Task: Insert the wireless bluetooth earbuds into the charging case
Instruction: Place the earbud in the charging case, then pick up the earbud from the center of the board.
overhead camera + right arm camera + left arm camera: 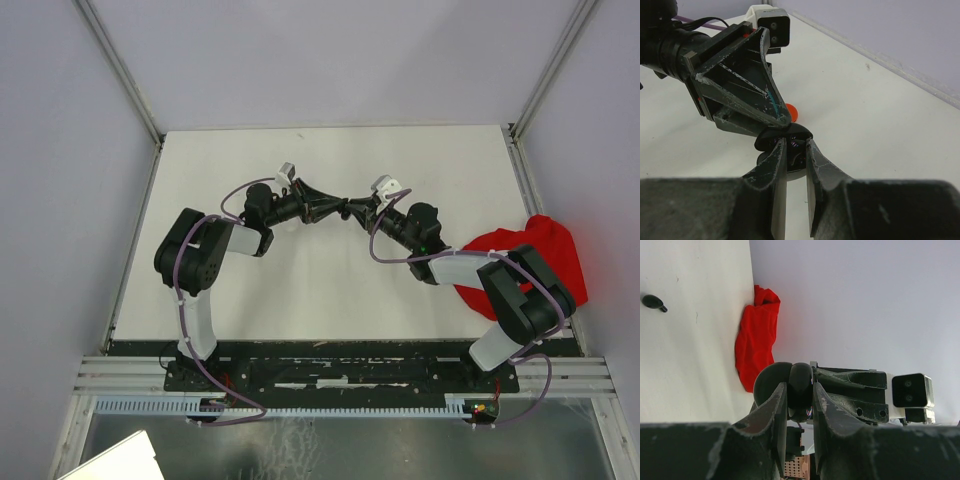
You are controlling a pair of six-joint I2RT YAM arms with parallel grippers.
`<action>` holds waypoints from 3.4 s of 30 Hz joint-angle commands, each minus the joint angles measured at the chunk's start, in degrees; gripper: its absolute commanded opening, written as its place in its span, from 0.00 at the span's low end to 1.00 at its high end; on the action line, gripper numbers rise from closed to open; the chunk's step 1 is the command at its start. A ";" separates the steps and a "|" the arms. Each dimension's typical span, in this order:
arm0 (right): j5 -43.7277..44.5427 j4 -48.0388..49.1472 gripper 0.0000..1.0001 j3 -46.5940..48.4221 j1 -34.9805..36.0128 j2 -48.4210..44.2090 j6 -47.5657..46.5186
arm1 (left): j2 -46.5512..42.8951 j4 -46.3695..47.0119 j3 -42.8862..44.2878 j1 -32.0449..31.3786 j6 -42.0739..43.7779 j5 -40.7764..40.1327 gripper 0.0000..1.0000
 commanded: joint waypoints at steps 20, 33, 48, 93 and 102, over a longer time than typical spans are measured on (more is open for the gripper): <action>4.33 9.97 0.60 -0.78 -1.87 -5.53 10.21 | 0.72 4.38 -0.86 0.92 -1.35 -1.20 0.03; 14.78 -61.22 0.66 25.74 -4.61 -9.03 7.10 | -2.74 4.58 -6.36 7.38 -1.26 -2.95 0.03; 17.13 -101.68 0.63 58.58 -4.41 19.91 -1.65 | -2.03 11.56 -9.50 7.66 -5.22 -3.69 0.03; 28.23 -88.13 0.66 56.35 -5.29 30.73 5.74 | 0.38 14.68 -9.73 7.91 -6.99 -3.61 0.03; 27.20 -88.21 0.66 55.89 -3.44 30.79 6.00 | 0.48 15.29 -9.89 8.07 -7.27 -3.56 0.03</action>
